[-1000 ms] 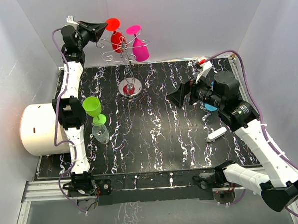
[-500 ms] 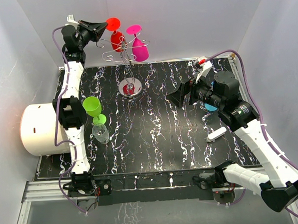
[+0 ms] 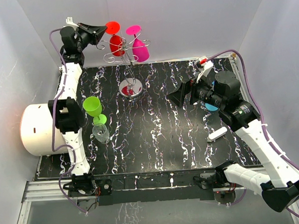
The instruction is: Take the wine glass off the wine glass rack
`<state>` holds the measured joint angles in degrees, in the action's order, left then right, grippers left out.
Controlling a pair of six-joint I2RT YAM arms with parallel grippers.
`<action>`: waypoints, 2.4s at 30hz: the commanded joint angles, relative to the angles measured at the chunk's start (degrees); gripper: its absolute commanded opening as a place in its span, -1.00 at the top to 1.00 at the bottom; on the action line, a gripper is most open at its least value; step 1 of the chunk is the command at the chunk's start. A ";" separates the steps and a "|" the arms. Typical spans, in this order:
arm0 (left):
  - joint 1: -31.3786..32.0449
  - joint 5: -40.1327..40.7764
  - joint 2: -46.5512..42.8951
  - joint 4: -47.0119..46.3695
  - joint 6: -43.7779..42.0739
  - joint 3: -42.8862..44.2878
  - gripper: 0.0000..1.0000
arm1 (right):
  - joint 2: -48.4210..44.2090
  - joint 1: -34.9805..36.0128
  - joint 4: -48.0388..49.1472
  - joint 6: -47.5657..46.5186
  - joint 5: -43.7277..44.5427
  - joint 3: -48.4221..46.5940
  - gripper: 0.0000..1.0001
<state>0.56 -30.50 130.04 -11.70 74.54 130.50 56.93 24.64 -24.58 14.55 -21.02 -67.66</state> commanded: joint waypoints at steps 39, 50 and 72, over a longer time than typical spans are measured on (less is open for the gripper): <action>-2.03 1.07 -14.42 5.05 -2.31 -13.36 1.00 | -0.82 0.21 5.69 0.66 -1.42 0.69 -0.97; -2.79 -2.26 -9.63 8.88 -2.76 -7.82 1.00 | -0.09 0.23 5.95 0.99 -1.72 0.25 -0.96; -4.72 -4.62 -13.27 11.45 -9.18 -10.24 -0.11 | -1.01 0.11 6.00 1.36 -1.96 0.55 -0.96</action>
<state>-3.44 -33.10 121.73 -2.28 69.78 120.77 57.56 24.64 -22.20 15.42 -22.46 -66.85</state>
